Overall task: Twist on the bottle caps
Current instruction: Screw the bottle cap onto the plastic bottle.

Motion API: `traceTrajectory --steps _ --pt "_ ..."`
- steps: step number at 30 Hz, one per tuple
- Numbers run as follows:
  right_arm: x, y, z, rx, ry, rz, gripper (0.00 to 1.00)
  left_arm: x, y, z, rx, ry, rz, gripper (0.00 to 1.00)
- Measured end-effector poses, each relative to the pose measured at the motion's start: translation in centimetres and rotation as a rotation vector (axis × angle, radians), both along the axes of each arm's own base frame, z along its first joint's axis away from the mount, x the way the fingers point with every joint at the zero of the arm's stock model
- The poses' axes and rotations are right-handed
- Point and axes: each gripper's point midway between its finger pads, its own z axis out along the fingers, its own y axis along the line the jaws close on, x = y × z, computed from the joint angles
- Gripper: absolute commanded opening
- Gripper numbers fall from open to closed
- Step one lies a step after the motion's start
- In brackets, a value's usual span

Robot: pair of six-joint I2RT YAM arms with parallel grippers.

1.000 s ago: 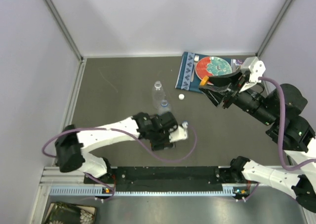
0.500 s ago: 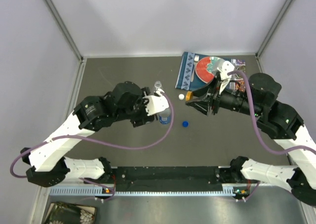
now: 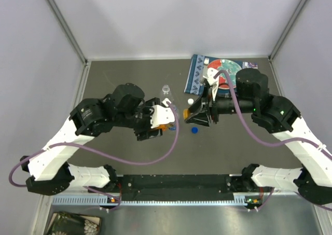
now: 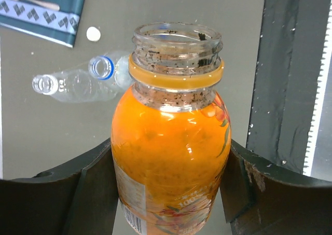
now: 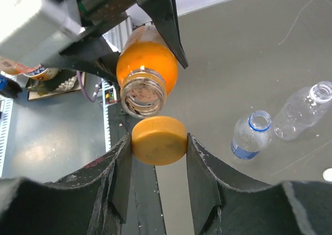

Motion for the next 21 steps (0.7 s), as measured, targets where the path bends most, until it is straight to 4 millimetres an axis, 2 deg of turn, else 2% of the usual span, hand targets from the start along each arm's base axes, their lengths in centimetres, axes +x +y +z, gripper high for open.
traceTrajectory --steps 5,14,21 --pt "-0.8 0.2 0.0 0.006 0.003 0.047 0.36 -1.1 -0.4 1.3 -0.052 0.015 -0.056 0.41" --pt "-2.6 0.9 0.1 0.007 -0.014 0.124 0.35 -1.4 -1.2 0.1 -0.005 0.074 -0.083 0.38" --pt "-2.5 1.1 -0.6 -0.011 -0.036 0.121 0.35 -1.0 -1.9 -0.2 0.012 0.095 -0.076 0.37"
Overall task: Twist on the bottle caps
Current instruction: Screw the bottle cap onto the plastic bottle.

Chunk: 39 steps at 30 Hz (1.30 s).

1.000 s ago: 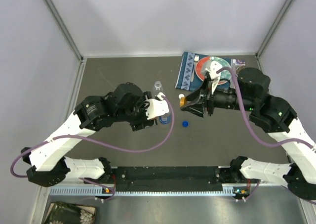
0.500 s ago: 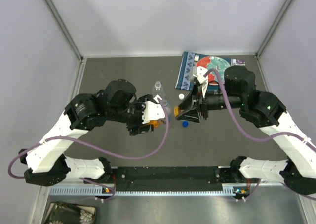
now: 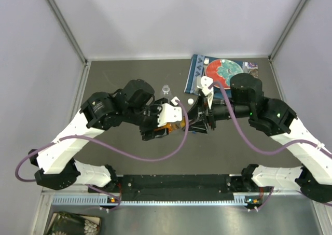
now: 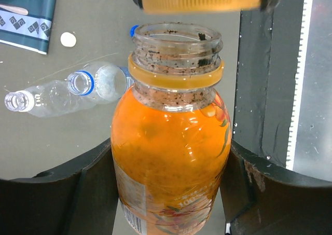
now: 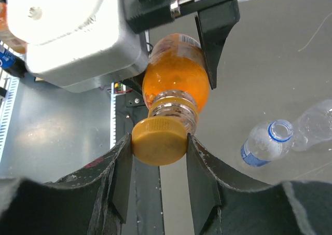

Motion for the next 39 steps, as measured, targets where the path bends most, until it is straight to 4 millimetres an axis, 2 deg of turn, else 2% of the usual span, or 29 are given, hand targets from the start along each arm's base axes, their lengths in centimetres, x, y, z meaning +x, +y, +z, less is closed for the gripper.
traceTrajectory --steps 5,8,20,31,39 --pt "0.5 0.1 -1.5 -0.035 -0.001 -0.018 0.34 0.1 -0.4 0.5 -0.009 0.007 0.007 0.36" --pt "0.6 0.0 -1.8 -0.040 -0.006 -0.018 0.33 0.0 -0.3 0.4 0.001 0.016 0.010 0.36" --pt "1.1 0.1 -1.1 -0.018 -0.038 -0.035 0.32 -0.5 -0.7 0.0 0.015 0.039 -0.001 0.35" --pt "1.1 0.4 -2.2 -0.026 -0.020 -0.032 0.32 -0.2 -0.4 -0.1 0.030 0.028 0.016 0.32" --pt "1.0 0.4 -2.1 -0.018 -0.015 -0.030 0.31 -0.3 -0.5 -0.1 0.027 0.029 0.016 0.31"
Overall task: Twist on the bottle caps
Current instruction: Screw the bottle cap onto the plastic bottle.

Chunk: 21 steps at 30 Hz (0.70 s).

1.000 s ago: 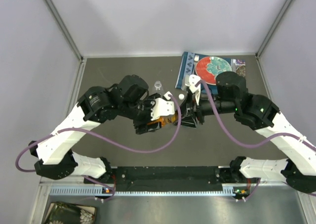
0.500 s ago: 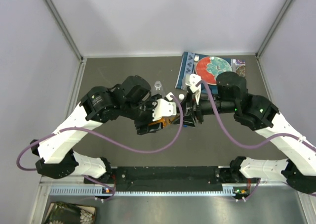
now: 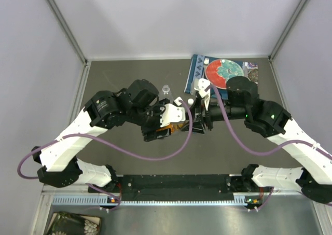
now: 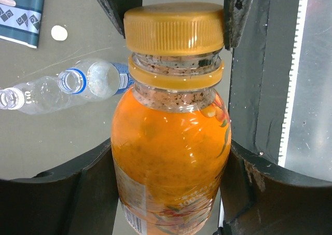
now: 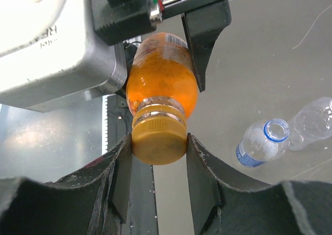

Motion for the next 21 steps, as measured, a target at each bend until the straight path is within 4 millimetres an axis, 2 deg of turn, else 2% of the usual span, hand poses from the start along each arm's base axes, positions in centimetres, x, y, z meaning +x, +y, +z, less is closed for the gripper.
traceTrajectory --steps 8,21 --pt "-0.13 0.78 -0.10 0.033 0.047 0.007 0.30 -0.27 0.51 -0.30 0.020 0.016 0.008 0.29" --pt "0.01 1.06 -0.01 0.074 0.075 -0.017 0.29 -0.12 0.84 -0.16 0.025 0.015 0.038 0.21"
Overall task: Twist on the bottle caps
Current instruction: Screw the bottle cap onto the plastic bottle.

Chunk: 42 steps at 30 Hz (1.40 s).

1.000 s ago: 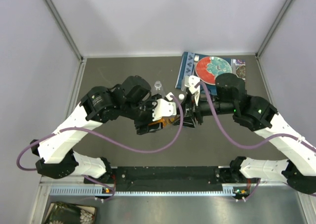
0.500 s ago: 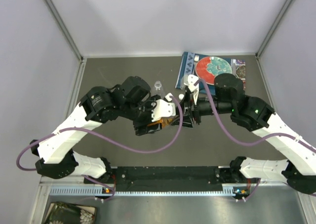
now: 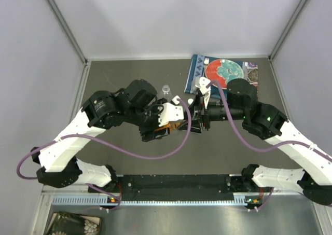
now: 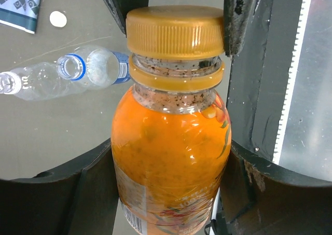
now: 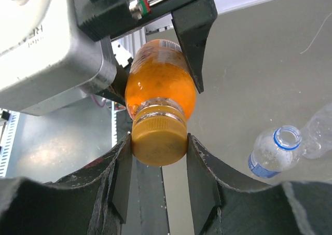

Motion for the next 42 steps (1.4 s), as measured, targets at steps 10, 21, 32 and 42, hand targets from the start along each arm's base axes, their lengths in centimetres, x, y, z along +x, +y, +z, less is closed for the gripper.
traceTrajectory --steps 10,21,32,42 --pt "0.6 0.1 1.0 0.042 0.000 -0.039 0.29 0.8 -0.1 1.1 -0.036 -0.040 0.045 0.21" --pt "0.8 0.7 1.9 0.046 0.082 -0.049 0.28 1.2 0.1 1.6 -0.047 -0.073 0.068 0.21" --pt "1.6 1.3 2.7 0.028 0.190 -0.107 0.26 2.3 0.6 2.5 -0.060 -0.154 0.122 0.20" --pt "2.8 1.6 3.5 0.044 0.226 -0.172 0.23 3.7 0.6 3.1 -0.075 -0.211 0.187 0.19"
